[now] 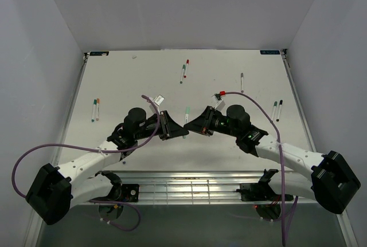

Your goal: Open the pen caps

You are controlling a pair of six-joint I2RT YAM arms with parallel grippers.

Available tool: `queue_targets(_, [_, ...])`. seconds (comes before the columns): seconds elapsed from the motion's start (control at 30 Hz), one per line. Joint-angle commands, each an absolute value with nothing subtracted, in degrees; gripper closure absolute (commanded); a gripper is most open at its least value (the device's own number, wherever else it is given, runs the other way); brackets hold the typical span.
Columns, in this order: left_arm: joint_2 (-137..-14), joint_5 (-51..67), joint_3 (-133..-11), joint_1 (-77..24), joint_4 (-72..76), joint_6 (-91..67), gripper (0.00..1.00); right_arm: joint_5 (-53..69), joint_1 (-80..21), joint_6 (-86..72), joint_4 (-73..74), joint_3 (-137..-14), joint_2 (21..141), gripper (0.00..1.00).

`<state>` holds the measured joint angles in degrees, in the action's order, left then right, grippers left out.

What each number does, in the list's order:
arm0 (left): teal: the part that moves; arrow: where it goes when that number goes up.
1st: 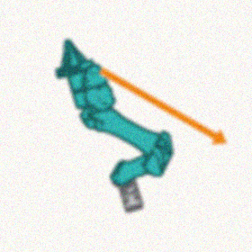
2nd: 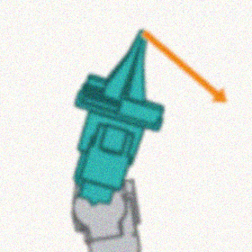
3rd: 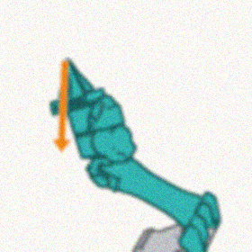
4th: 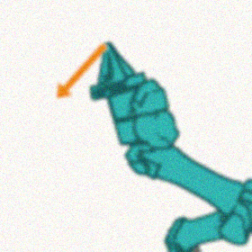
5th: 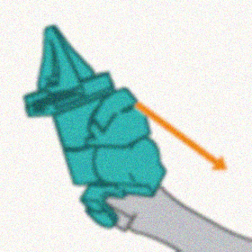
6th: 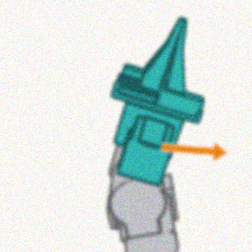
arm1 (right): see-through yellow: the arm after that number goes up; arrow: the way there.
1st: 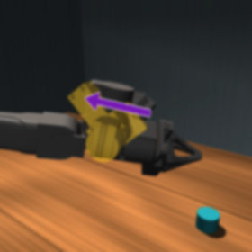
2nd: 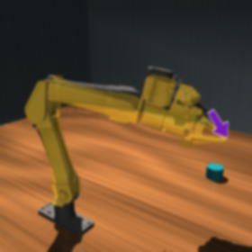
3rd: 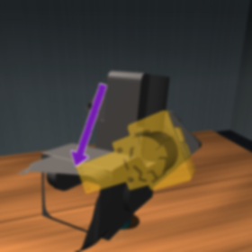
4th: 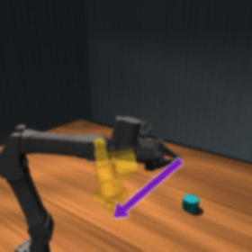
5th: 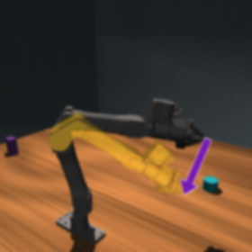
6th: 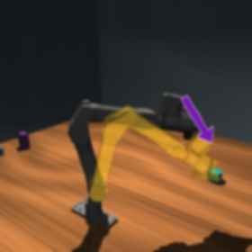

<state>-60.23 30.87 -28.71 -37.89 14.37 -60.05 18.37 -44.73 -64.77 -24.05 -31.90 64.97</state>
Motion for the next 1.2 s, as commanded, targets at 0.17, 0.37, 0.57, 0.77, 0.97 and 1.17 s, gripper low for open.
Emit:
queue_targets(0.17, [-58.98,31.90,-26.90,-38.23,15.38,-60.20,1.00,16.26,-45.26,-62.07,-26.90,-31.81,64.69,0.89])
queue_targets(0.37, [-58.45,33.04,-26.46,-38.14,15.38,-59.85,1.00,13.80,-45.26,-56.79,-20.66,-34.36,64.34,0.48])
queue_targets(0.57, [-58.18,35.16,-26.19,-38.23,15.38,-58.80,1.00,12.48,-44.39,-53.00,-17.75,-36.91,65.21,0.47])
queue_targets(0.77, [-58.53,36.38,-26.01,-38.23,15.38,-58.71,1.00,13.80,-43.25,-50.98,-18.54,-40.16,67.41,0.49])
queue_targets(0.97, [-58.27,36.65,-25.67,-38.23,15.38,-59.06,1.00,18.19,-40.87,-52.64,-21.18,-41.13,70.22,0.57])
queue_targets(1.17, [-58.80,36.91,-25.75,-38.23,15.38,-58.89,1.00,18.90,-40.69,-53.35,-23.47,-40.17,70.40,0.69])
